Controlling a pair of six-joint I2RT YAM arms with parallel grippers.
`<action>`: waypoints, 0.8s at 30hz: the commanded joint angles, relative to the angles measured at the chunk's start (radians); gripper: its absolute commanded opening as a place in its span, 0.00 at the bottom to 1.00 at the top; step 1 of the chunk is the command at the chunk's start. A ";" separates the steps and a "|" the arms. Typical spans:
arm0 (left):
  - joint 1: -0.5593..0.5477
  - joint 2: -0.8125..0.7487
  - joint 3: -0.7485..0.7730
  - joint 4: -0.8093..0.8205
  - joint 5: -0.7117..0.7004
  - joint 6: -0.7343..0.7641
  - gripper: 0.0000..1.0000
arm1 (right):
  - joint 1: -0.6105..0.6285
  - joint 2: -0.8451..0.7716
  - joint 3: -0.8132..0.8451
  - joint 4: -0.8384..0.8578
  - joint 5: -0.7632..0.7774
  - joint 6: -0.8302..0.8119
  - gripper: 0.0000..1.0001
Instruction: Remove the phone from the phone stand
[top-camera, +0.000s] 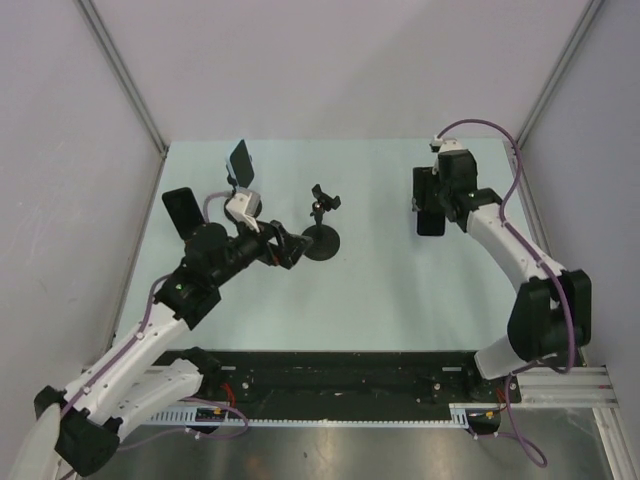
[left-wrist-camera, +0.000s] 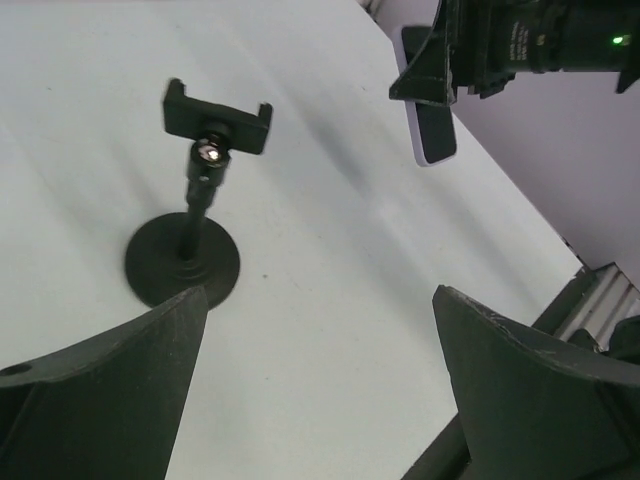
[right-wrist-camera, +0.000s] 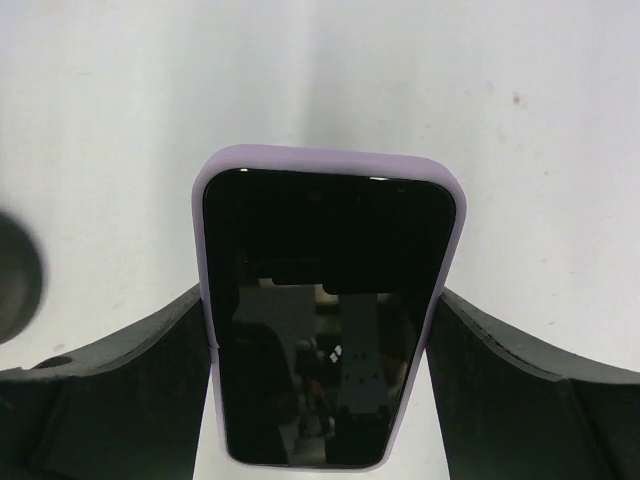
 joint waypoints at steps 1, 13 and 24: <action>0.115 -0.033 0.131 -0.243 0.137 0.111 1.00 | -0.133 0.145 0.120 -0.022 -0.065 -0.137 0.00; 0.128 -0.106 0.067 -0.310 -0.207 0.372 1.00 | -0.417 0.362 0.196 0.036 -0.223 -0.396 0.00; 0.129 -0.119 0.047 -0.307 -0.306 0.387 1.00 | -0.490 0.637 0.493 -0.140 -0.317 -0.613 0.00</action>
